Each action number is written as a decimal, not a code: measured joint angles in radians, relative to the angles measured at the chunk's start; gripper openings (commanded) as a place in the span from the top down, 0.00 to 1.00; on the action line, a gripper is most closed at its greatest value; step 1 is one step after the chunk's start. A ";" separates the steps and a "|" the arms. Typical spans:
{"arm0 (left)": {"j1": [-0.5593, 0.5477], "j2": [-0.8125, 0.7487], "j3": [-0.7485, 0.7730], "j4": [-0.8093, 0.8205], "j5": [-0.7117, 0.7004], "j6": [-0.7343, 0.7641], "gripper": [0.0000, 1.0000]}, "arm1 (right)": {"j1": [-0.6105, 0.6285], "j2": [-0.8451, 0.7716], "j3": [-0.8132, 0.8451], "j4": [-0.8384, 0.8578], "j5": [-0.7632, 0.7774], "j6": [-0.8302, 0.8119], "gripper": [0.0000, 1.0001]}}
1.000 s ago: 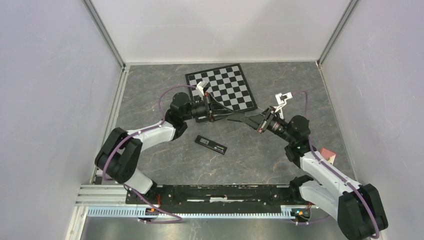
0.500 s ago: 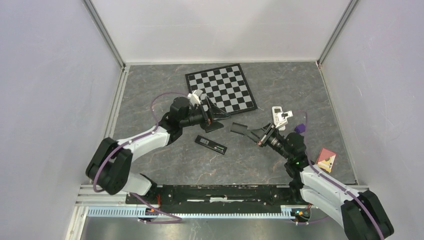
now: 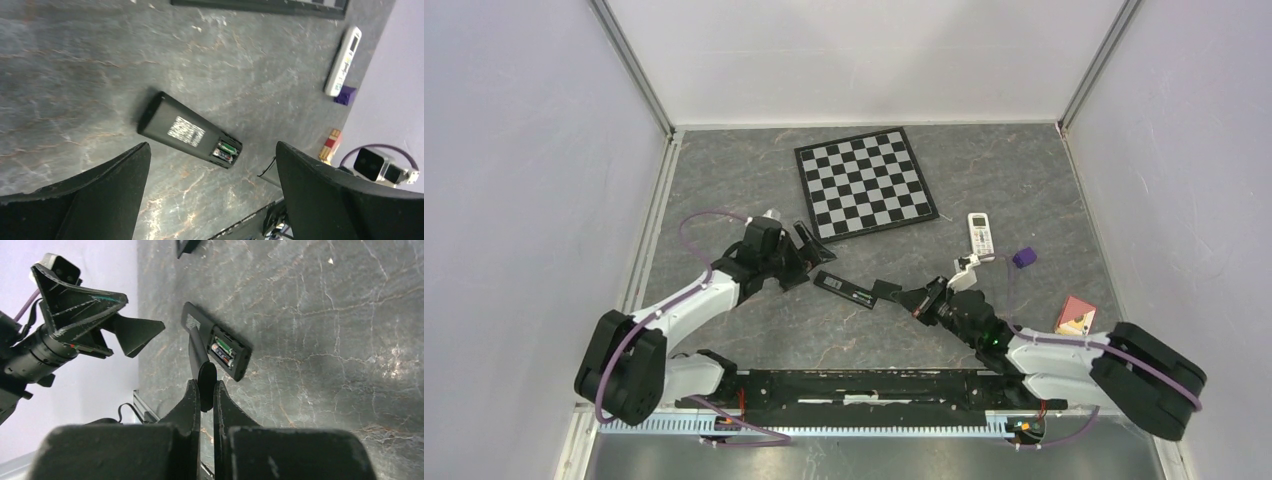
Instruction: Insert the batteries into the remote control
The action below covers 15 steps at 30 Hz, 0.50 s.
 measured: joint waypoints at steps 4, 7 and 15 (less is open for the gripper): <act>0.049 0.028 -0.005 -0.002 -0.009 0.015 0.01 | 0.035 0.118 0.031 0.029 0.038 0.042 1.00; 0.069 0.053 -0.005 0.022 -0.009 0.032 0.05 | 0.045 0.181 0.057 0.054 0.048 0.063 1.00; 0.074 0.189 -0.005 0.099 0.021 0.070 0.20 | 0.045 0.237 0.088 0.098 0.051 0.082 1.00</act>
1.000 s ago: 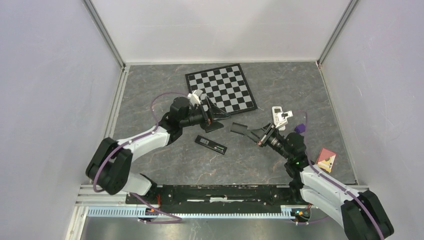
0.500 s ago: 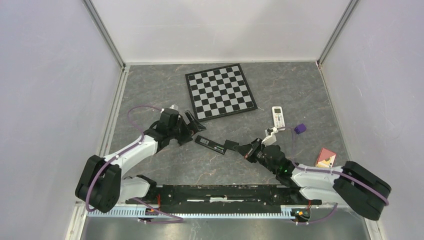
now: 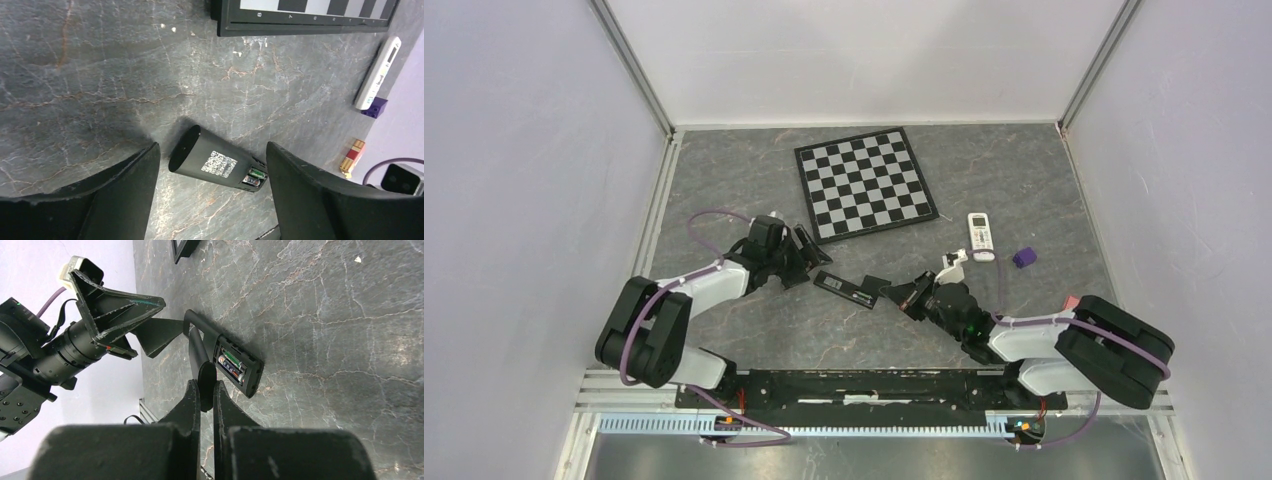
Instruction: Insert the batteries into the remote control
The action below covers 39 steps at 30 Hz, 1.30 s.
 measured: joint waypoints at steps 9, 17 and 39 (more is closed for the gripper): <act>0.000 0.004 -0.037 0.084 0.072 0.015 0.38 | 0.001 0.065 0.028 0.007 -0.015 0.023 1.00; 0.004 -0.040 -0.100 0.093 0.118 0.013 0.40 | 0.002 0.085 0.028 0.008 -0.023 0.030 1.00; 0.007 -0.096 -0.051 -0.097 0.042 0.076 0.36 | -0.079 0.179 0.085 0.014 -0.172 -0.099 1.00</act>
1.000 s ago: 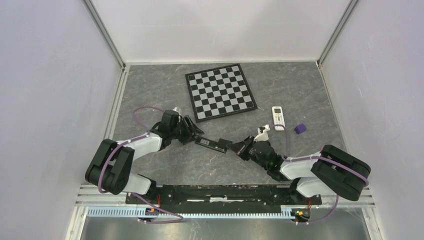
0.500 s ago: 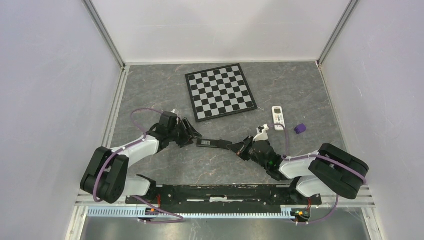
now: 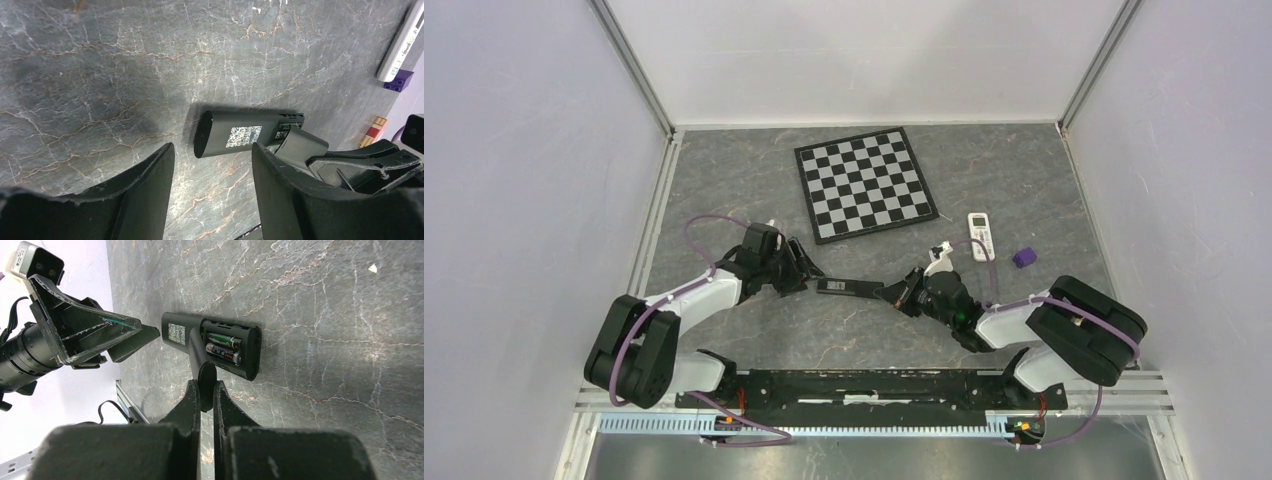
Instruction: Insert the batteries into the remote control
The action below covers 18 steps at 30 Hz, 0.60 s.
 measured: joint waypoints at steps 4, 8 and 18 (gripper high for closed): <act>0.000 0.005 0.000 -0.005 0.001 0.003 0.36 | -0.010 0.009 0.000 0.000 -0.010 -0.006 1.00; 0.002 0.005 0.000 -0.008 0.002 0.006 0.37 | -0.024 0.020 0.000 0.000 -0.021 -0.015 1.00; 0.006 0.020 0.010 -0.012 0.010 0.026 0.38 | -0.060 0.050 0.030 0.000 -0.065 -0.050 1.00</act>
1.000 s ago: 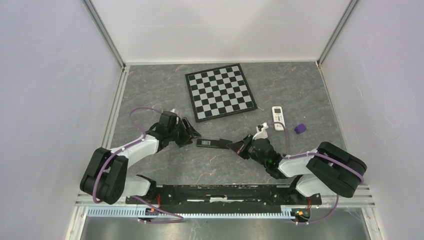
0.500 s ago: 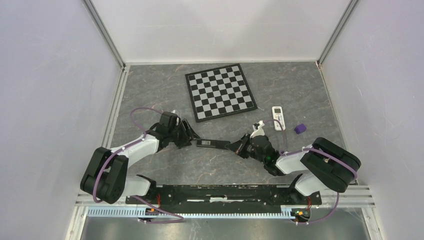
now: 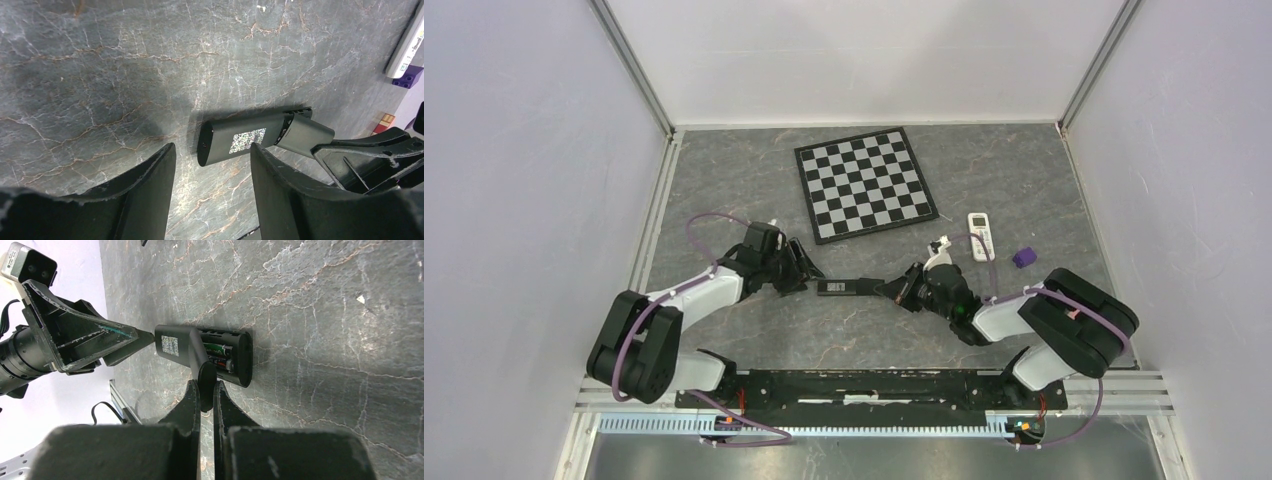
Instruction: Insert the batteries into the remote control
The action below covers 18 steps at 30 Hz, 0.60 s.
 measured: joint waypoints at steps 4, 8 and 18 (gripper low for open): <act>0.000 0.014 0.009 -0.006 0.004 0.010 0.40 | -0.012 0.013 0.002 0.006 -0.028 -0.003 1.00; 0.000 0.019 0.011 -0.023 0.010 0.016 0.41 | -0.030 0.032 0.013 0.012 -0.073 -0.017 1.00; 0.000 0.023 0.020 -0.029 0.021 0.031 0.42 | -0.074 0.086 0.052 0.018 -0.170 -0.078 1.00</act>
